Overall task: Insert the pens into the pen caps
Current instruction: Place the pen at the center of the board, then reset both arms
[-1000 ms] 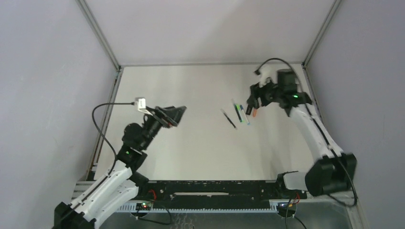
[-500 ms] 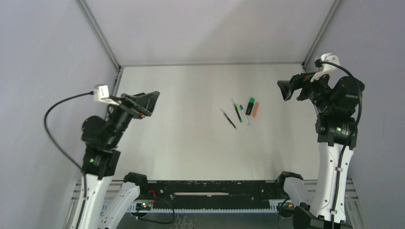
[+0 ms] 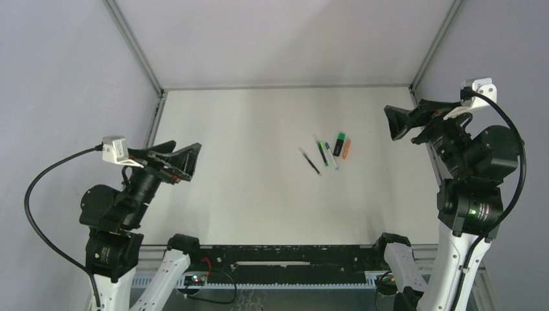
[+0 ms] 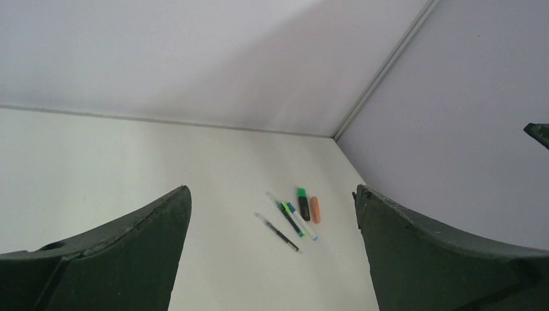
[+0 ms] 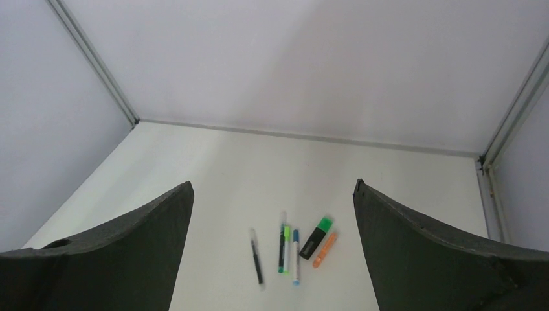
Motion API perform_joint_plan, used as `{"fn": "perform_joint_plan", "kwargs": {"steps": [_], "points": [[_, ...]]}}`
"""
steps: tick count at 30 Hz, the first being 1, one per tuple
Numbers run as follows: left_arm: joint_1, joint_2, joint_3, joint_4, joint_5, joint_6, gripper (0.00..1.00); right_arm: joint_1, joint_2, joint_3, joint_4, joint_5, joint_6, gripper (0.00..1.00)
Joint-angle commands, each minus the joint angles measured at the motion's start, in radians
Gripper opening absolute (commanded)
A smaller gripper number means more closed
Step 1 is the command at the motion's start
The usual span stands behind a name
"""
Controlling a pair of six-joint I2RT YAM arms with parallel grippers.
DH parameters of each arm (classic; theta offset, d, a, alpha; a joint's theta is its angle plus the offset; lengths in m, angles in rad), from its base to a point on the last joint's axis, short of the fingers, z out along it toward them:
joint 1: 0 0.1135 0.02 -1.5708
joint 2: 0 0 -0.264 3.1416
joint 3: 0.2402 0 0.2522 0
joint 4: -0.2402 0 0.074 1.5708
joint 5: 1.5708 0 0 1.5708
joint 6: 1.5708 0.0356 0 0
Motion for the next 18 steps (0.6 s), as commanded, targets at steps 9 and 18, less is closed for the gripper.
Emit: {"fn": "perform_joint_plan", "kwargs": {"steps": [9, 18], "points": [[0.008, -0.057, -0.002, -0.069, 0.046, 0.054, 1.00, -0.005, -0.004, 0.032, -0.007, -0.003, 0.076, 1.00], [0.007, -0.052, -0.127, 0.079, 0.128, 0.023, 1.00, -0.006, -0.004, -0.024, 0.010, -0.081, 0.049, 1.00]]}}
